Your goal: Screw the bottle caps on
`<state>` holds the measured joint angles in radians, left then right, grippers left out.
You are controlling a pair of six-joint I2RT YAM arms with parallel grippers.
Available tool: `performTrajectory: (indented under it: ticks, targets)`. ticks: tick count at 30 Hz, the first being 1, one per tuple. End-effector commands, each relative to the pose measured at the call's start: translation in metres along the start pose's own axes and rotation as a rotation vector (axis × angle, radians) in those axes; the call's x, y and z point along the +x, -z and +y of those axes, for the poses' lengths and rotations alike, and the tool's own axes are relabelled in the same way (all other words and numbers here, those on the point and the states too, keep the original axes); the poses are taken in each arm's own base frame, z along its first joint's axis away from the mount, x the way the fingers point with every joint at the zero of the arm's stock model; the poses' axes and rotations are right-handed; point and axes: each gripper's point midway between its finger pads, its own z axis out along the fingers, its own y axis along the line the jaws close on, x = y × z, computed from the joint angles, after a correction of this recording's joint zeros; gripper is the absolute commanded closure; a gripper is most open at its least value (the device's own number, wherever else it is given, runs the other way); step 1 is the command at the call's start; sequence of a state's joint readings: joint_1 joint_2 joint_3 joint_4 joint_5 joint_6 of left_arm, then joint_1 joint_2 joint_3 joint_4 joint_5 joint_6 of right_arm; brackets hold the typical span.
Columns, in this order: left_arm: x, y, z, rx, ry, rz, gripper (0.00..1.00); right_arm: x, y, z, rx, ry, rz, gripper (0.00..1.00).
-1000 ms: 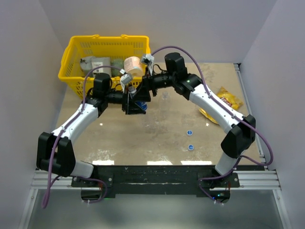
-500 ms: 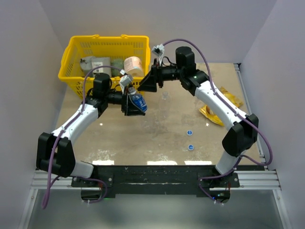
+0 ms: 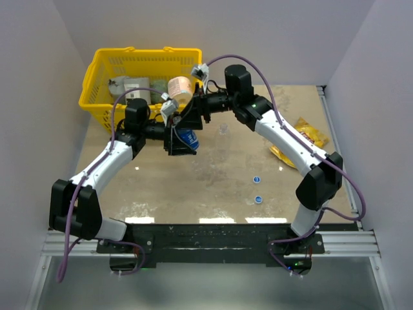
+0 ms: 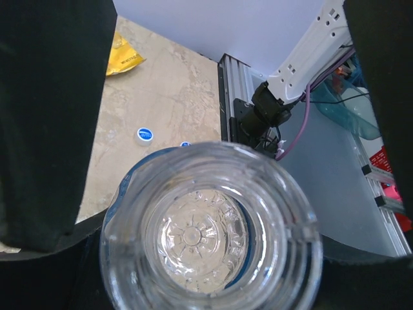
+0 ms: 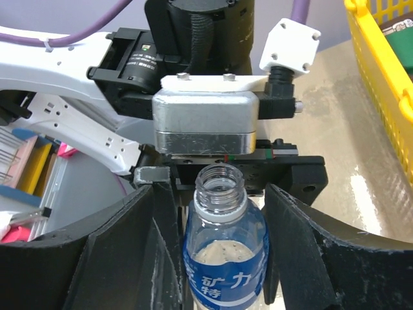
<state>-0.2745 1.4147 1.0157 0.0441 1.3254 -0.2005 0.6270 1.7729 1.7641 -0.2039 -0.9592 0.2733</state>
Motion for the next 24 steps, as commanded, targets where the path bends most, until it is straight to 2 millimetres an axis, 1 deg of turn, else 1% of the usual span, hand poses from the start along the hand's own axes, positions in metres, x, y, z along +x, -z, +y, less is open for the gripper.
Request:
performTrajectory:
  ticks: [1,3,4,6,7,9,10,11,12,13,15,16,17,18,19,20,21,22,23,24]
  targets:
    - [-0.008,0.000,-0.012,0.023,-0.039,-0.010,0.97,-0.007,-0.005,-0.009,0.036,0.028,-0.014,0.33]
    - [-0.008,0.000,-0.012,0.025,-0.037,-0.009,0.97,-0.004,-0.006,-0.011,0.039,0.021,-0.009,0.38]
    - [-0.008,0.000,-0.012,0.026,-0.036,-0.008,0.97,-0.004,-0.006,-0.012,0.039,0.019,-0.008,0.43]
    - [-0.007,0.000,-0.012,0.026,-0.031,-0.007,0.96,-0.002,-0.006,-0.012,0.037,0.016,-0.007,0.47]
    - [-0.006,0.000,-0.012,0.029,-0.030,-0.006,0.96,-0.003,-0.006,-0.012,0.033,0.021,-0.010,0.54]
    - [-0.006,0.000,-0.011,0.018,-0.024,-0.007,0.95,-0.005,-0.005,-0.008,0.022,0.031,-0.009,0.62]
    - [-0.006,0.000,-0.009,0.010,-0.019,-0.007,0.93,-0.005,-0.003,-0.009,0.023,0.034,-0.010,0.71]
    - [-0.007,0.001,-0.009,0.004,-0.021,-0.009,0.91,-0.006,-0.001,-0.008,0.024,0.036,-0.011,0.76]
    - [-0.006,0.001,-0.005,-0.014,-0.010,-0.007,0.89,-0.008,0.003,-0.007,0.039,0.038,-0.019,0.83]
    - [-0.007,0.001,-0.003,-0.028,-0.011,-0.008,0.85,-0.011,0.010,-0.013,0.067,0.029,-0.031,1.00]
    - [-0.006,0.002,0.001,-0.056,-0.009,-0.010,0.79,-0.017,0.023,-0.015,0.098,0.014,-0.064,1.00]
    - [-0.005,0.002,0.001,-0.056,-0.009,-0.011,0.71,-0.025,0.032,-0.020,0.114,-0.010,-0.091,1.00]
    - [-0.003,0.002,0.002,-0.057,0.012,-0.013,0.68,-0.028,0.036,-0.022,0.117,-0.024,-0.105,1.00]
    - [-0.008,0.002,0.002,-0.057,-0.010,-0.026,0.64,-0.034,0.040,-0.020,0.116,-0.044,-0.129,1.00]
    - [-0.009,0.002,0.003,-0.058,-0.005,-0.032,0.56,-0.038,0.042,-0.022,0.118,-0.051,-0.140,1.00]
    - [-0.009,0.001,0.004,-0.061,0.025,-0.038,0.53,-0.041,0.044,-0.020,0.115,-0.051,-0.147,1.00]
    - [-0.014,0.001,0.005,-0.063,0.013,-0.049,0.51,-0.050,0.046,-0.016,0.111,-0.038,-0.161,1.00]
    - [-0.014,0.002,0.007,-0.064,0.024,-0.053,0.46,-0.054,0.047,-0.015,0.111,-0.035,-0.167,1.00]
    - [-0.017,0.004,0.008,-0.072,0.046,-0.063,0.44,-0.060,0.050,-0.012,0.113,-0.024,-0.177,1.00]
    - [-0.023,0.005,0.008,-0.069,0.027,-0.074,0.42,-0.069,0.054,-0.008,0.113,-0.017,-0.191,1.00]
